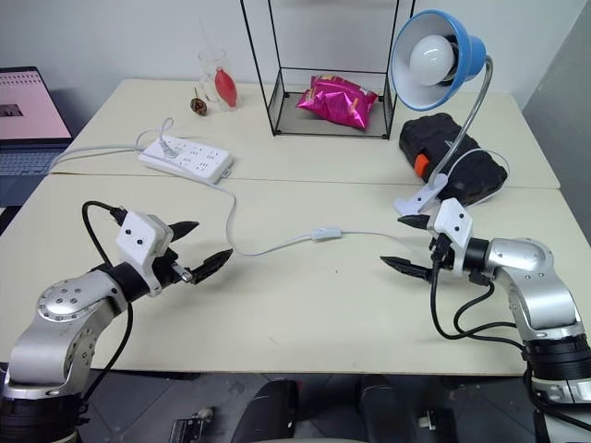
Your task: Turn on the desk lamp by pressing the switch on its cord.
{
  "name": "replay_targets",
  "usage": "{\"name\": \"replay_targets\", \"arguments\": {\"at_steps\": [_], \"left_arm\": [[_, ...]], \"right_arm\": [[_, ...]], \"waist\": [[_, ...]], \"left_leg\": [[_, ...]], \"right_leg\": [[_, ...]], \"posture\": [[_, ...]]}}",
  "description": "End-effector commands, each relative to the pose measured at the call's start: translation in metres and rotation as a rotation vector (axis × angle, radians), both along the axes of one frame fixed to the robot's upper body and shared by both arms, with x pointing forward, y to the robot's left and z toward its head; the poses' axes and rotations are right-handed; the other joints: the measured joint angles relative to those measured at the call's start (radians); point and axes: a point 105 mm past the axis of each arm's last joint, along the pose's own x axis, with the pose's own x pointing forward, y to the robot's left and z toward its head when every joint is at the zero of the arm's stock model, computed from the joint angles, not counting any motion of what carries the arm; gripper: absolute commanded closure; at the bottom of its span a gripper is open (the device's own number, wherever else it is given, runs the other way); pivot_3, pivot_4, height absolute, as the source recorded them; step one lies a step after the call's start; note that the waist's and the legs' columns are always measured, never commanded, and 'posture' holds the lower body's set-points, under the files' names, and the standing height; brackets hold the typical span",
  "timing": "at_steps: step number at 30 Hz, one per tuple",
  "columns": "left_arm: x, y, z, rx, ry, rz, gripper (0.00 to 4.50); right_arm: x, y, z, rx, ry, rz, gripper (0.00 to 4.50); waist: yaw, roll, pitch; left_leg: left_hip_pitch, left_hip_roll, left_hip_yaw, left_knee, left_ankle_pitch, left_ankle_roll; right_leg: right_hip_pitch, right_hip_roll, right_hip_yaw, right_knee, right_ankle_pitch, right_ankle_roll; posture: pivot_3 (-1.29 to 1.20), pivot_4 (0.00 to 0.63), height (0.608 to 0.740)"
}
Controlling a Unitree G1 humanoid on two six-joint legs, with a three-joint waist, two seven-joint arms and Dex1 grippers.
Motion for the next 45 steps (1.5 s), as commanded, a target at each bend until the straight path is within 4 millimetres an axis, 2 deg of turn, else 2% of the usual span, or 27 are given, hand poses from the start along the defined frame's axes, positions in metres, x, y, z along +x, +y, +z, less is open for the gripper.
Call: {"name": "replay_targets", "arguments": {"at_steps": [1, 8, 12, 18, 22, 26, 29, 34, 38, 41, 45], "left_arm": [[0.000, 0.001, 0.018, 0.001, -0.074, -0.011, 0.06], [0.005, 0.003, 0.021, 0.021, -0.085, 0.012, 0.06], [0.000, -0.007, 0.022, 0.070, -0.121, -0.067, 0.06], [0.000, -0.015, 0.034, -0.121, -0.106, -0.088, 0.06], [-0.002, -0.026, 0.029, -0.150, -0.049, -0.149, 0.06], [0.007, -0.034, 0.027, -0.143, -0.025, -0.186, 0.06], [0.013, -0.049, 0.025, -0.164, 0.011, -0.263, 0.06], [0.034, -0.070, 0.017, -0.253, 0.107, -0.341, 0.06], [0.048, -0.088, 0.007, -0.308, 0.207, -0.405, 0.06], [0.057, -0.106, -0.004, -0.323, 0.287, -0.469, 0.06], [0.070, -0.118, -0.023, -0.313, 0.377, -0.485, 0.06]], "right_arm": [[-0.002, 0.001, 0.009, -0.005, -0.040, 0.020, 0.00], [-0.002, -0.001, 0.009, -0.001, -0.045, 0.004, 0.00], [-0.002, -0.001, 0.007, 0.007, -0.034, -0.006, 0.00], [-0.004, 0.002, 0.004, 0.019, -0.004, -0.004, 0.00], [-0.006, 0.004, 0.005, 0.018, 0.010, -0.003, 0.00], [-0.008, 0.006, 0.011, 0.036, -0.012, -0.036, 0.00], [-0.012, 0.008, 0.013, 0.043, -0.015, -0.051, 0.00], [-0.018, 0.013, 0.016, 0.025, -0.023, -0.105, 0.00], [-0.022, 0.013, 0.017, 0.014, -0.012, -0.160, 0.00], [-0.025, 0.018, 0.026, 0.030, -0.040, -0.161, 0.00], [-0.032, 0.020, 0.030, 0.029, -0.042, -0.167, 0.00]], "waist": [[0.000, 0.000, 0.000], [0.000, 0.000, 0.000], [0.000, 0.000, 0.000], [0.000, 0.000, 0.000], [-0.001, 0.000, 0.000], [0.000, 0.000, 0.000], [0.002, 0.000, 0.000], [0.003, 0.000, 0.000], [0.000, 0.000, 0.000], [0.001, 0.000, 0.000], [0.001, 0.000, 0.000]], "left_leg": [[0.000, 0.000, 0.000, 0.000, 0.000, 0.000], [0.000, 0.000, 0.000, 0.000, 0.000, 0.000], [0.000, 0.000, 0.000, 0.000, 0.000, 0.000], [0.000, 0.000, 0.000, 0.000, 0.000, 0.000], [0.000, 0.000, 0.000, 0.000, 0.000, 0.000], [0.000, 0.000, -0.001, 0.000, 0.000, 0.000], [0.000, -0.001, 0.000, 0.000, 0.000, 0.000], [-0.001, -0.001, -0.001, 0.001, 0.000, 0.000], [-0.001, -0.001, -0.001, 0.000, 0.000, 0.000], [-0.001, -0.001, -0.001, 0.000, 0.000, 0.000], [-0.001, -0.001, -0.001, 0.000, 0.000, 0.000]], "right_leg": [[0.000, 0.000, 0.000, 0.000, 0.000, 0.000], [0.000, 0.000, 0.000, 0.000, 0.000, 0.000], [0.000, 0.000, 0.000, 0.000, 0.000, 0.000], [0.000, 0.000, 0.000, 0.000, 0.000, 0.000], [0.000, 0.000, 0.000, 0.000, -0.001, 0.002], [0.000, 0.000, 0.000, 0.000, -0.002, 0.004], [0.000, 0.000, 0.000, 0.000, -0.002, 0.004], [0.000, 0.000, 0.000, 0.000, -0.002, 0.004], [0.000, 0.001, 0.000, 0.000, -0.002, 0.004], [0.000, 0.001, 0.000, 0.000, -0.002, 0.004], [0.000, 0.001, 0.000, 0.000, -0.002, 0.004]], "posture": [[0.00, 0.150, 0.740], [0.00, 0.150, 0.740], [0.00, 0.150, 0.740], [0.00, 0.150, 0.740], [0.00, 0.150, 0.740], [0.00, 0.150, 0.740], [0.00, 0.150, 0.740], [0.00, 0.150, 0.740], [0.00, 0.150, 0.740], [0.00, 0.150, 0.740], [0.00, 0.150, 0.740]]}}
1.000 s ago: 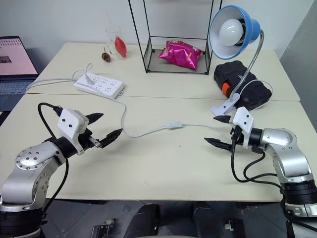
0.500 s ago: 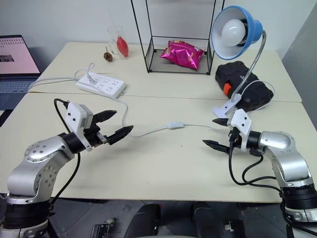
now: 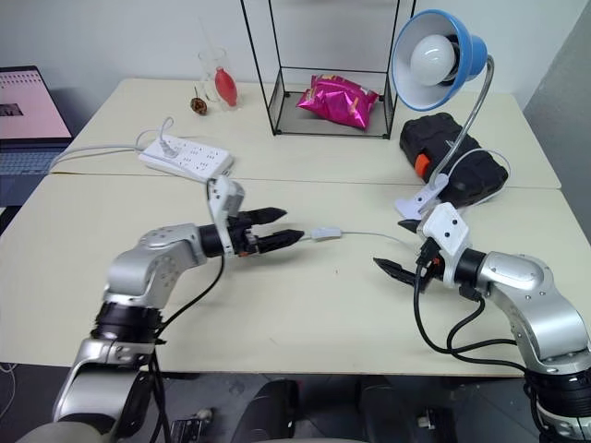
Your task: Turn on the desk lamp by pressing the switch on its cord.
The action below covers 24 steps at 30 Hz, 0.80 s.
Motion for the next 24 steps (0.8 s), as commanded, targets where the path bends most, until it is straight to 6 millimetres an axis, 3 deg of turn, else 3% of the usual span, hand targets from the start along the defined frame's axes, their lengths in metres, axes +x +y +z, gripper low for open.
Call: {"name": "replay_targets", "arguments": {"at_steps": [1, 6, 14, 17, 24], "left_arm": [[0.010, -0.009, -0.013, 0.036, 0.053, -0.046, 0.06], [0.017, -0.017, -0.026, 0.064, 0.104, -0.070, 0.06], [0.017, -0.027, -0.029, 0.047, 0.141, -0.116, 0.06], [0.016, -0.028, -0.031, 0.052, 0.143, -0.131, 0.48], [0.012, -0.030, -0.034, 0.076, 0.125, -0.150, 2.02]], "right_arm": [[-0.008, 0.002, 0.015, 0.008, -0.048, 0.000, 0.00], [-0.013, 0.003, 0.016, 0.009, -0.047, -0.010, 0.00], [-0.016, 0.005, 0.017, 0.013, -0.046, -0.014, 0.00], [-0.016, 0.005, 0.018, 0.013, -0.046, -0.013, 0.00], [-0.015, 0.006, 0.017, 0.010, -0.048, -0.009, 0.00]], "waist": [[-0.001, 0.000, 0.000], [-0.001, 0.000, 0.000], [0.000, 0.000, 0.000], [0.000, 0.000, 0.000], [0.000, 0.000, 0.000]], "left_leg": [[0.000, 0.000, 0.000, 0.000, 0.000, 0.000], [0.000, 0.000, 0.000, 0.000, 0.000, 0.000], [0.000, 0.000, 0.000, 0.001, 0.000, 0.000], [0.000, 0.000, 0.000, 0.000, 0.000, 0.000], [0.000, 0.000, 0.000, 0.000, 0.000, 0.000]], "right_leg": [[0.000, 0.000, 0.000, 0.000, 0.000, 0.000], [0.000, 0.000, 0.000, 0.000, 0.000, 0.000], [0.000, 0.000, 0.000, 0.000, 0.000, 0.001], [0.000, 0.000, 0.000, 0.000, 0.000, 0.001], [0.000, 0.000, 0.000, 0.000, 0.000, 0.001]], "posture": [[0.00, 0.150, 0.740], [0.00, 0.150, 0.740], [0.00, 0.150, 0.740], [0.00, 0.150, 0.740], [0.00, 0.150, 0.740]]}}
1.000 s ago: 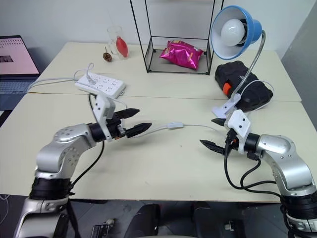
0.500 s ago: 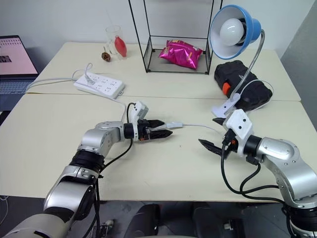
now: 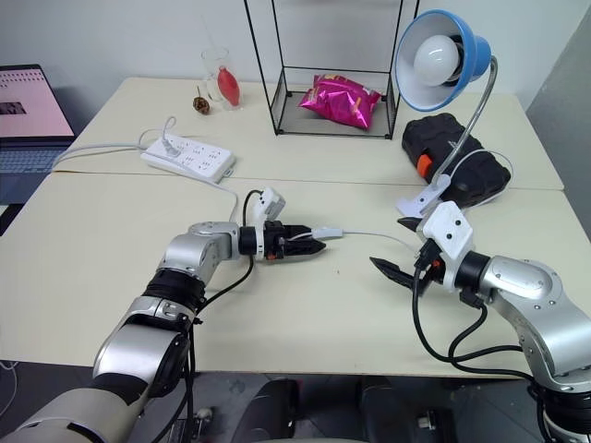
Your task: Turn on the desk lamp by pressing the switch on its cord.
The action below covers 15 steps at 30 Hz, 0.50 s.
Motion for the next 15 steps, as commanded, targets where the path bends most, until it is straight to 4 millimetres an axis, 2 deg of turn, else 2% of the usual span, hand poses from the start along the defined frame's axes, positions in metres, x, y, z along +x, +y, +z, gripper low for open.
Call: {"name": "replay_targets", "arguments": {"at_steps": [1, 5, 7, 13, 15], "left_arm": [[-0.0024, -0.0045, 0.0000, 0.010, -0.028, -0.026, 2.25], [-0.0006, -0.0047, -0.0028, 0.034, -0.062, -0.016, 3.17], [0.0000, -0.0052, -0.0030, 0.037, -0.077, -0.014, 3.48], [0.0016, -0.0066, -0.0005, 0.052, -0.162, -0.011, 3.48], [0.0031, -0.0067, 0.0062, 0.053, -0.236, -0.001, 3.48]], "right_arm": [[-0.0031, 0.0026, 0.0090, -0.004, -0.043, 0.016, 0.00], [-0.0025, 0.0035, 0.0075, -0.004, -0.042, 0.019, 0.00], [-0.0025, 0.0039, 0.0064, -0.006, -0.041, 0.021, 0.00], [-0.0030, 0.0043, 0.0040, 0.007, -0.023, 0.020, 0.00], [-0.0047, 0.0061, 0.0015, 0.080, 0.027, 0.004, 0.00]], "waist": [[0.000, 0.000, 0.000], [0.000, 0.000, 0.000], [0.000, 0.000, 0.000], [0.001, 0.000, 0.000], [0.001, 0.000, 0.000]], "left_leg": [[0.000, 0.000, 0.000, 0.000, 0.000, 0.000], [0.000, 0.000, 0.000, 0.000, 0.000, 0.000], [0.000, 0.000, 0.000, 0.000, 0.000, 0.000], [0.000, 0.000, 0.000, 0.000, 0.000, 0.000], [0.000, 0.000, 0.000, 0.000, 0.000, 0.000]], "right_leg": [[0.000, 0.000, 0.000, 0.000, 0.000, 0.000], [0.000, 0.000, 0.000, 0.000, 0.000, 0.000], [0.000, 0.000, 0.000, 0.000, 0.000, 0.000], [0.000, 0.000, 0.000, 0.000, 0.000, 0.000], [0.000, 0.000, 0.000, 0.000, 0.000, 0.000]], "posture": [[0.00, 0.150, 0.740], [0.00, 0.150, 0.740], [0.00, 0.150, 0.740], [0.00, 0.150, 0.740], [0.00, 0.150, 0.740]]}}
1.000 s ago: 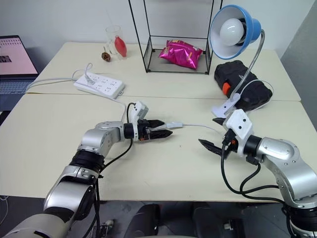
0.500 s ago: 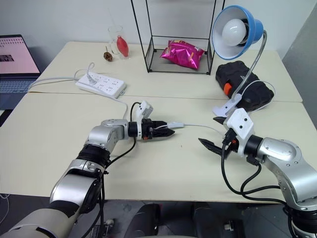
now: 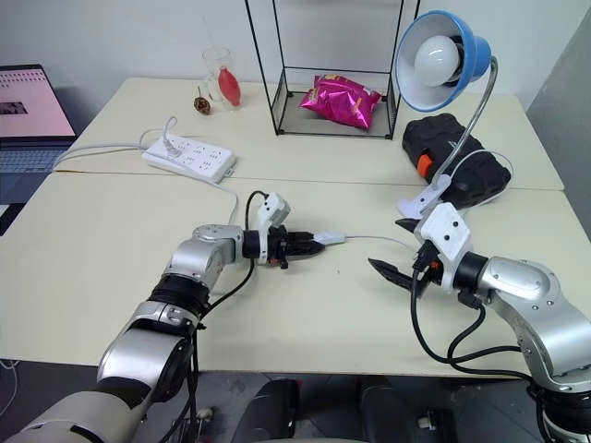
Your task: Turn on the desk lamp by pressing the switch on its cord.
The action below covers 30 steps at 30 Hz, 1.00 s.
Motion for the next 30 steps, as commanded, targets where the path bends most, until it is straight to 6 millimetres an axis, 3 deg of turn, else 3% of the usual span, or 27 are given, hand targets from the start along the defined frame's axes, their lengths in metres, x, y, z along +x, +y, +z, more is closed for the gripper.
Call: {"name": "replay_targets", "arguments": {"at_steps": [1, 7, 11, 14, 23, 30], "left_arm": [[0.003, -0.004, 0.018, 0.000, -0.165, 0.002, 3.48], [-0.009, -0.009, 0.038, -0.044, -0.292, -0.003, 3.48], [-0.021, -0.014, 0.046, -0.072, -0.328, -0.006, 3.48], [-0.025, -0.017, 0.048, -0.082, -0.338, 0.002, 3.48], [-0.026, -0.022, 0.055, -0.083, -0.374, 0.036, 3.48], [-0.026, -0.023, 0.055, -0.078, -0.368, 0.045, 3.48]], "right_arm": [[-0.007, 0.007, 0.002, 0.152, 0.074, -0.013, 0.00], [-0.022, 0.030, -0.016, 0.416, 0.312, -0.058, 0.00], [-0.007, 0.033, -0.032, 0.635, 0.416, -0.254, 0.00], [0.003, 0.044, -0.038, 0.762, 0.511, -0.296, 0.00], [0.037, 0.063, -0.027, 1.108, 0.680, -0.372, 0.00], [0.049, 0.067, -0.018, 1.205, 0.718, -0.389, 0.00]], "waist": [[0.000, 0.000, 0.000], [0.000, 0.000, 0.000], [-0.001, 0.000, 0.000], [-0.002, 0.000, 0.000], [-0.004, 0.000, 0.000], [-0.006, 0.001, 0.000]], "left_leg": [[0.000, 0.000, 0.000, 0.000, 0.000, 0.000], [0.000, 0.001, -0.001, -0.001, 0.000, 0.000], [0.000, 0.001, -0.001, -0.001, 0.000, 0.000], [0.000, 0.002, -0.001, -0.001, 0.000, 0.000], [0.000, 0.001, 0.000, -0.001, 0.000, 0.000], [0.000, 0.001, 0.000, -0.003, 0.000, 0.000]], "right_leg": [[0.000, 0.000, 0.000, 0.000, 0.000, 0.000], [0.000, 0.000, 0.000, 0.000, 0.003, -0.005], [0.000, 0.000, 0.000, 0.000, 0.003, -0.004], [0.000, 0.000, 0.000, 0.000, 0.000, 0.000], [-0.001, 0.001, 0.001, 0.000, 0.001, -0.001], [-0.002, 0.001, 0.000, 0.000, 0.003, -0.005]], "posture": [[0.00, 0.150, 0.740], [0.00, 0.150, 0.740], [0.00, 0.150, 0.740], [0.00, 0.150, 0.740], [0.00, 0.150, 0.740], [0.00, 0.150, 0.740]]}}
